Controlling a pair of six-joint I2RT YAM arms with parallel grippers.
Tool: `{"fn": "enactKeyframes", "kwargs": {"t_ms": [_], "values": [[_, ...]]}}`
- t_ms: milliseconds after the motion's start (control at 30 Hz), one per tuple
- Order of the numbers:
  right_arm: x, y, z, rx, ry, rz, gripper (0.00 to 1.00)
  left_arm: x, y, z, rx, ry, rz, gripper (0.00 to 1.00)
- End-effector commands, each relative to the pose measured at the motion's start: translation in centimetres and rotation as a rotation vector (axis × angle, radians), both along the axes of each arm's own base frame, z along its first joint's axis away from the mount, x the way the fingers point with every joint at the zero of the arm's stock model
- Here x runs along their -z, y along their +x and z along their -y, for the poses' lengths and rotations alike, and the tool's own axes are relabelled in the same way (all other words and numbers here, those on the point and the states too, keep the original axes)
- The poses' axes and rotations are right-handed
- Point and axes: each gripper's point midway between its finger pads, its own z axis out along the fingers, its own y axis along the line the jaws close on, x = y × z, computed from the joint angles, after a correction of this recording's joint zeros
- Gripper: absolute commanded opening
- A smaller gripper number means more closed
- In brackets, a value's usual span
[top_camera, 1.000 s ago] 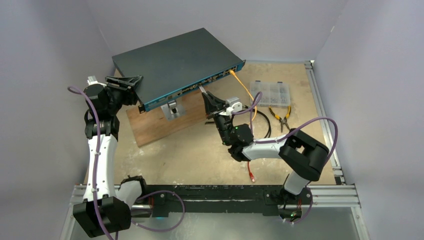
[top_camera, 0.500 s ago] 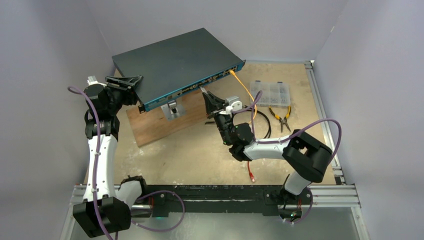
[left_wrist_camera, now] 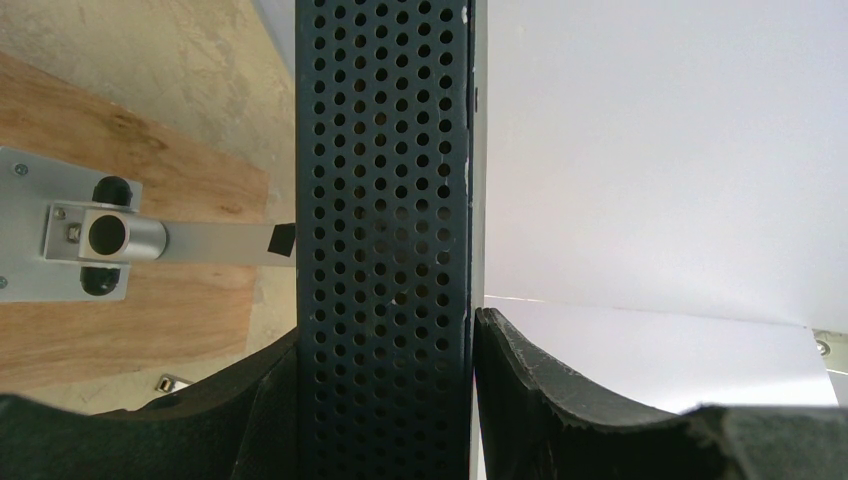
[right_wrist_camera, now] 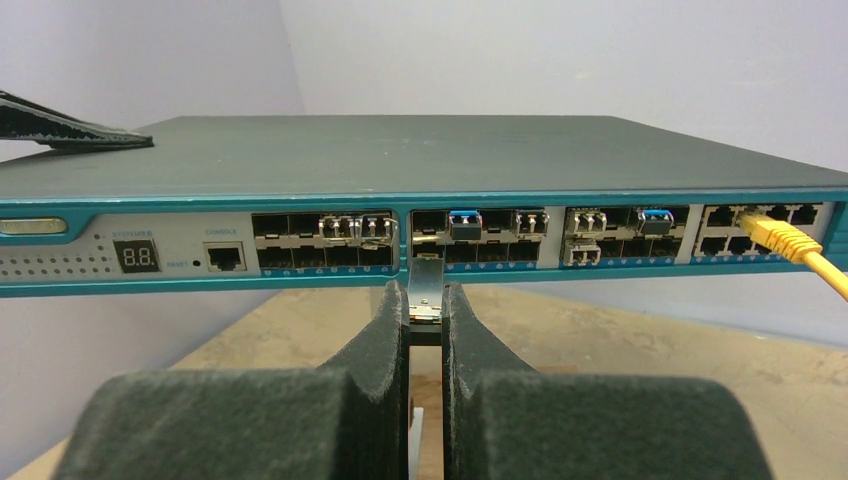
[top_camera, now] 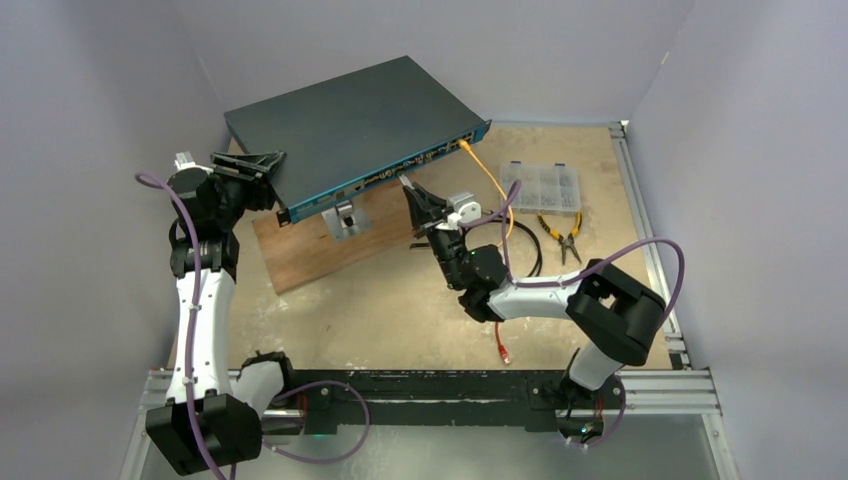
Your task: Insert the plug into the switch port
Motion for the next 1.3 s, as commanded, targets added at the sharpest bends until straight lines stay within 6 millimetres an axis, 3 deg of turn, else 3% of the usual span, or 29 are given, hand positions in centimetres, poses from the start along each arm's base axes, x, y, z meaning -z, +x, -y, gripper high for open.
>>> {"fn": "enactKeyframes", "kwargs": {"t_ms": [0, 667, 1100, 1267], "values": [[-3.9, -0.8, 0.3, -0.028, 0.059, 0.068, 0.0, -0.1, -0.9, 3.1, 0.143, -0.001, 0.02, 0.0], [-3.5, 0.1, 0.3, 0.011, 0.026, 0.025, 0.0, -0.3, -0.9, 3.2, 0.149, 0.001, 0.026, 0.0], [-4.4, 0.0, -2.3, -0.088, -0.042, 0.0, 0.0, -0.2, -1.0, 3.3, 0.152, 0.009, 0.023, 0.0], [-3.4, 0.8, -2.9, -0.096, -0.082, -0.035, 0.0, -0.3, -1.1, 3.3, 0.153, 0.009, 0.025, 0.0]]}}
